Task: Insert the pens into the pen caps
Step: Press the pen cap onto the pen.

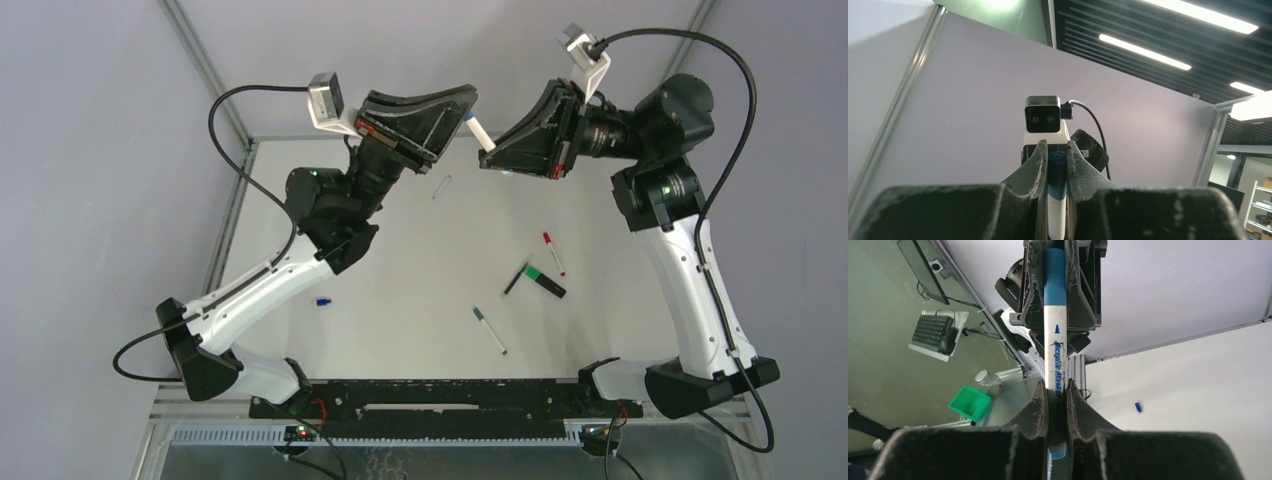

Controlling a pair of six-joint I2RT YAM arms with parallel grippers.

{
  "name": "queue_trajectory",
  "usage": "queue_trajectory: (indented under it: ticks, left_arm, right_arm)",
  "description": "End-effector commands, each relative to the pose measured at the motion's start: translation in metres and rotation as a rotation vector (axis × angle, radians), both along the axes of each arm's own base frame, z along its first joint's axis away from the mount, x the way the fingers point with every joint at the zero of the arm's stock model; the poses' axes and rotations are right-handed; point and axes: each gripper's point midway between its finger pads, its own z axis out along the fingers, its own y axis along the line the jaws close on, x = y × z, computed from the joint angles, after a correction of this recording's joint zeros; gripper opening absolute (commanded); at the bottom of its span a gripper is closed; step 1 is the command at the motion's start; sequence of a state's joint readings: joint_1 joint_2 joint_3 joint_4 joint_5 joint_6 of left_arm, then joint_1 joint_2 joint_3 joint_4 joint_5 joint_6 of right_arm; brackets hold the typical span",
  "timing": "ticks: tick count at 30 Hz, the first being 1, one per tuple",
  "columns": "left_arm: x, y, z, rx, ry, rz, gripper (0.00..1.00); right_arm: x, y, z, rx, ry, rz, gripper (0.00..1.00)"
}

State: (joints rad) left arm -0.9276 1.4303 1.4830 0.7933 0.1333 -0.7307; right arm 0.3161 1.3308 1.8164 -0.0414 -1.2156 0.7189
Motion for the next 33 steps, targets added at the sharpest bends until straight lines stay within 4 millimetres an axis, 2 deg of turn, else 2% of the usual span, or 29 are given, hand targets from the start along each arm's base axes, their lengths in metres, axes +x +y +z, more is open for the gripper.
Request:
queue_trajectory:
  ticks: [1,4,5,8,12,16,19,22,25,29,33]
  left_arm:
    - [-0.049,-0.099,-0.203,0.578,0.275,-0.447,0.0]
    - [-0.034,-0.08,-0.177,0.47,0.301,-0.389,0.04]
    - [-0.03,-0.074,-0.169,0.438,0.305,-0.364,0.05]
    - [-0.025,-0.055,-0.148,0.364,0.305,-0.318,0.15]
    - [-0.022,-0.041,-0.143,0.333,0.306,-0.271,0.3]
    - [-0.022,-0.028,-0.146,0.33,0.299,-0.226,0.55]
    - [-0.023,-0.014,-0.151,0.348,0.284,-0.168,0.73]
    - [-0.025,-0.002,-0.158,0.385,0.267,-0.118,0.8]
    - [-0.022,0.008,-0.176,0.453,0.268,-0.06,0.82]
    - [-0.013,0.025,-0.214,0.634,0.283,0.078,0.84]
    - [0.0,0.052,-0.239,0.735,0.306,0.229,0.87]
  right_arm:
    - [0.062,-0.009,0.038,0.212,-0.138,-0.39,0.0]
    - [0.048,-0.004,0.008,0.169,-0.141,-0.329,0.0]
    - [0.047,-0.001,-0.009,0.146,-0.123,-0.307,0.0]
    - [0.039,0.001,-0.044,0.1,-0.084,-0.274,0.0]
    - [0.03,-0.002,-0.078,0.054,-0.037,-0.262,0.0]
    - [0.024,-0.008,-0.102,0.019,-0.016,-0.256,0.0]
    - [0.021,-0.015,-0.119,0.001,-0.008,-0.256,0.0]
    - [0.018,-0.022,-0.131,-0.013,-0.006,-0.266,0.0]
    - [0.016,-0.029,-0.139,-0.021,-0.006,-0.281,0.0]
    - [0.013,-0.037,-0.15,-0.035,-0.026,-0.296,0.0]
    - [0.021,-0.05,-0.18,-0.106,-0.044,-0.371,0.0]
